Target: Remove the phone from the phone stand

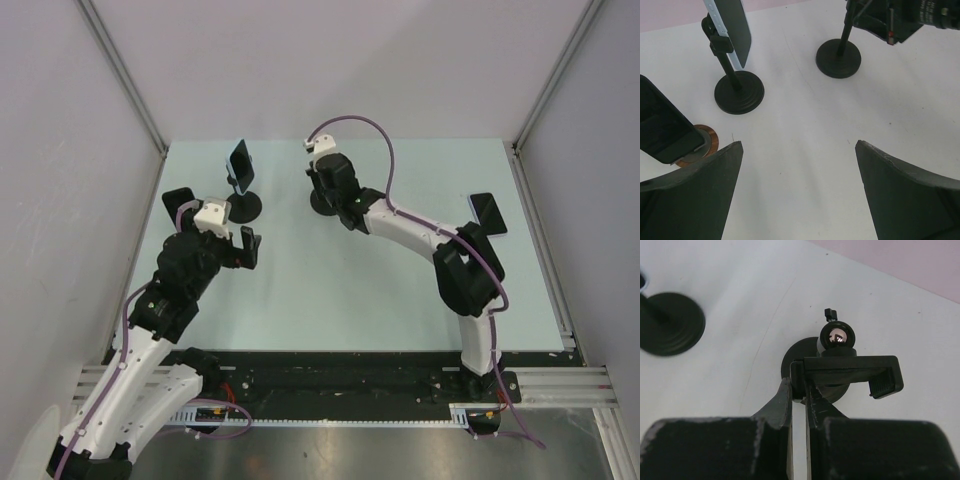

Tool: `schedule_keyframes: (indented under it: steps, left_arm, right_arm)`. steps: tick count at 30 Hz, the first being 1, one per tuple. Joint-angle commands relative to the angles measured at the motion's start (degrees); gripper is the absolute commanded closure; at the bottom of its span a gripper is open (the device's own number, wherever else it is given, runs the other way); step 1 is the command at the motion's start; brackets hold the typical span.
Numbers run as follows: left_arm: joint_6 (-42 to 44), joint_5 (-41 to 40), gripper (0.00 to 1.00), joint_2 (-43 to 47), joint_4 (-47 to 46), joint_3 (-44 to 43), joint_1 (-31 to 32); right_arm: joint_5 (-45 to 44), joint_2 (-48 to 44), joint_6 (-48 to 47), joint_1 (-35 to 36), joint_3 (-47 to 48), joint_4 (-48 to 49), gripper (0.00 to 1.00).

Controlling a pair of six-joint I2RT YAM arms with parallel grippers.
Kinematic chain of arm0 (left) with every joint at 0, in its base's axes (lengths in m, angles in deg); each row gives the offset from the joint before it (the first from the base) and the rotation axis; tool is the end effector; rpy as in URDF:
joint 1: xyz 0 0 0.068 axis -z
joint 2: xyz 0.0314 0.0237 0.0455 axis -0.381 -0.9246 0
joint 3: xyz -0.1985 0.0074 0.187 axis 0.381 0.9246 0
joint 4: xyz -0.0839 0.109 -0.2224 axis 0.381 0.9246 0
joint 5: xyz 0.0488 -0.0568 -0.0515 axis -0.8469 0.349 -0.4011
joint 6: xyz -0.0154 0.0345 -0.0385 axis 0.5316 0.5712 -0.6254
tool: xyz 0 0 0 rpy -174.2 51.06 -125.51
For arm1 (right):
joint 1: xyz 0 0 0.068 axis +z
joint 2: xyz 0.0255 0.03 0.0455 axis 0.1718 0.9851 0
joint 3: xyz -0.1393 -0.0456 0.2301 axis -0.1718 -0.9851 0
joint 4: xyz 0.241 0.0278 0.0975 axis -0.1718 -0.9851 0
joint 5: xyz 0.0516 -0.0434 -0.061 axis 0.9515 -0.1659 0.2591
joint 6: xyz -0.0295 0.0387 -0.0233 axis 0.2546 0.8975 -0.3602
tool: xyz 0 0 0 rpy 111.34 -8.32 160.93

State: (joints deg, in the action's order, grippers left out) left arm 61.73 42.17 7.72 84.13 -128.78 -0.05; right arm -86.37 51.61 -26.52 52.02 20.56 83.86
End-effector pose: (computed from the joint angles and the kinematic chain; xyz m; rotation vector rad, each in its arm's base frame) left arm 0.1453 -0.0565 0.3266 0.2630 1.8005 -0.2257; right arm 0.3556 0.3066 0.2806 -0.5230 1.8689 0.1598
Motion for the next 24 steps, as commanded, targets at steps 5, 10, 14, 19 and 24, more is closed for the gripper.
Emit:
schedule_keyframes:
  steps: [5,10,14,19,24]
  left_arm:
    - [0.59,-1.29,0.00,0.63,-1.67,0.36,-1.34]
    - [0.59,-0.85,0.00,0.80,-1.67,0.36,-1.78]
    - [0.51,-0.67,0.00,0.71,-1.67,0.36,-1.96]
    - [0.51,-0.23,0.00,0.72,-1.76,0.36,-2.05]
    - [0.42,-0.23,0.00,0.54,-1.85,0.45,-2.22]
  right_arm:
    - [-12.15,11.56,7.45,-2.22,19.83,-3.93,1.00]
    - [-12.06,17.02,10.61,-3.28,29.33,-11.23,1.00]
    - [-11.62,17.81,10.27,-3.54,31.27,-12.38,0.93]
    - [-10.48,17.46,9.82,-3.72,32.94,-13.96,0.64]
    - [-9.78,15.09,9.21,-3.46,32.94,-13.79,0.46]
